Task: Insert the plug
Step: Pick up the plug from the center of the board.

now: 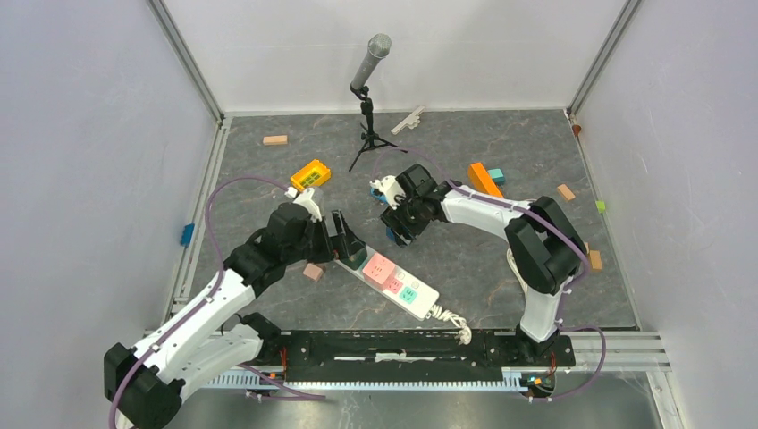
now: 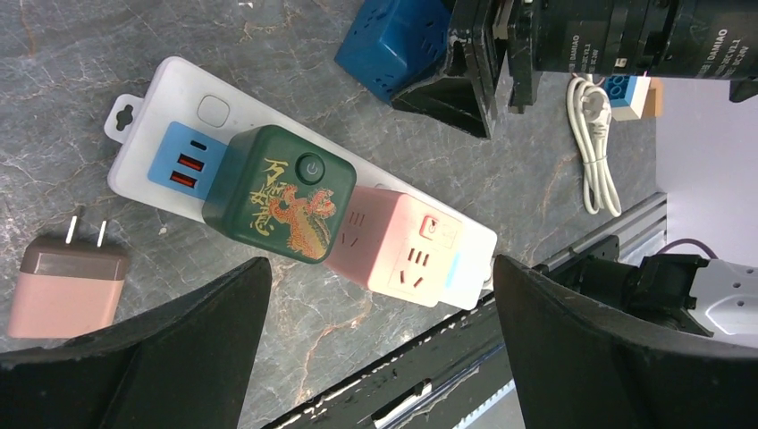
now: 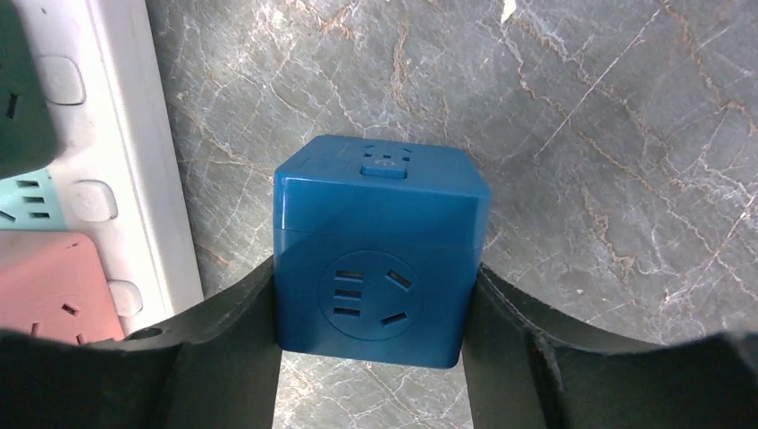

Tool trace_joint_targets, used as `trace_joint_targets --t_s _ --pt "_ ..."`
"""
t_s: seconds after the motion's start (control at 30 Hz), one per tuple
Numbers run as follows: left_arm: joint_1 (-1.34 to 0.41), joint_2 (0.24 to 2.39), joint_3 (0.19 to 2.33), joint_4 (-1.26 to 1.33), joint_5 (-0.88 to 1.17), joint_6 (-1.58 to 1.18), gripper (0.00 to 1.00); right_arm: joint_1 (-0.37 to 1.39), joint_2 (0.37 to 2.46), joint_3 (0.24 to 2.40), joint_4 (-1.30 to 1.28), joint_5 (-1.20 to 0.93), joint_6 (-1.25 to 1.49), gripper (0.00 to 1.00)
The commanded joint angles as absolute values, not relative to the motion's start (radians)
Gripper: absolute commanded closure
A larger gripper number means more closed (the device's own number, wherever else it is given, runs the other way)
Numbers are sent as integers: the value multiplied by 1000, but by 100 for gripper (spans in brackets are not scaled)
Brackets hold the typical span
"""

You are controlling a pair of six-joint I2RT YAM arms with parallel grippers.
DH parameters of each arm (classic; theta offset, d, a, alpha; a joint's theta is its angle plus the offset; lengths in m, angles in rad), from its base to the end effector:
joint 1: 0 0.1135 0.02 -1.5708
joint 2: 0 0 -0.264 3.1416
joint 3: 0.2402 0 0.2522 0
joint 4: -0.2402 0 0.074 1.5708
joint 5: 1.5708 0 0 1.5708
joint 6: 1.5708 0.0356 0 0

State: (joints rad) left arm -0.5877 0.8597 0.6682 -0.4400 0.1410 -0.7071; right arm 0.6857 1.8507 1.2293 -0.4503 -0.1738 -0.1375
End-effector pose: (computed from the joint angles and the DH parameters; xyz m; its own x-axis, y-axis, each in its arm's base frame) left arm 0.1535 -0.1083 0.2613 -0.7915 -0.2456 -0.5597 0.1699 0.7912 -0.5874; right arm 0.2896 0.2449 0.1776 -0.5789 -0.6480 -0.4949 -0.7744 0.6270 0.0848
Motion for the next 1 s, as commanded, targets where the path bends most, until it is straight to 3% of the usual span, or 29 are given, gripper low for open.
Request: trace_joint_targets --t_s 0.0,0.17,0.33,0.53,0.7,0.97 --pt "-577 843 732 -449 151 -736 0 689 1839 1261 -423 -135 -126 50" --pt "-577 828 752 -445 151 -755 0 689 1758 1237 -394 -133 -98 80" --pt "-574 826 796 -457 159 -762 0 686 1620 1218 -387 -223 -86 99" --pt "-574 821 899 -453 234 -776 0 673 1456 1171 -380 -528 -113 100" --pt "-574 818 950 -417 280 -828 0 665 1304 1075 -217 -848 -53 100" --pt "-574 853 954 -394 340 -988 0 666 1263 1105 -262 -871 -128 100"
